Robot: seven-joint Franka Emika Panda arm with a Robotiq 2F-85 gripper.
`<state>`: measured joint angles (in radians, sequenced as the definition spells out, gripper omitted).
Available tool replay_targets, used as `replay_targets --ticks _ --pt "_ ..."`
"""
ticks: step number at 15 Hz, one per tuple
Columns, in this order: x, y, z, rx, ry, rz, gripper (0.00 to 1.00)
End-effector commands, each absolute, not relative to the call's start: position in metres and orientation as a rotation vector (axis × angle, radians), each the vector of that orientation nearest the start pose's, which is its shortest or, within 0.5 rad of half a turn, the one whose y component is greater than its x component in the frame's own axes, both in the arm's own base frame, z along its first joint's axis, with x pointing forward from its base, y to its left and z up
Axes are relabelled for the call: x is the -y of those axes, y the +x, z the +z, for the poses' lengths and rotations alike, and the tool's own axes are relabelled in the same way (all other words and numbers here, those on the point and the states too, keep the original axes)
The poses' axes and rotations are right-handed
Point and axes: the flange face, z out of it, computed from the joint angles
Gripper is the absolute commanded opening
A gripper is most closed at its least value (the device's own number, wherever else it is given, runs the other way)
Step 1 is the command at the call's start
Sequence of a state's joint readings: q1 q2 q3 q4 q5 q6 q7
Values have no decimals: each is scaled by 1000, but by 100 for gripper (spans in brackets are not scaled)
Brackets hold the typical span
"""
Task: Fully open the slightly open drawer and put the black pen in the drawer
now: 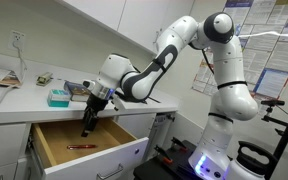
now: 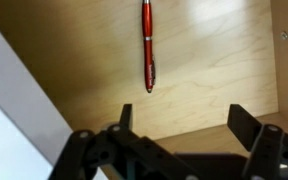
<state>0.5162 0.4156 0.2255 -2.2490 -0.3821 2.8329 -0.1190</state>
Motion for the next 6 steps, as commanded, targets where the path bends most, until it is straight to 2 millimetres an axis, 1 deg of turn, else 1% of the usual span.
replay_targets --ticks 1,3,6 --pt "-380 372 258 1764 -2677 -310 100" --pt "-375 367 282 1776 -2720 -289 100" --pt "-370 363 311 1794 -2764 -265 100"
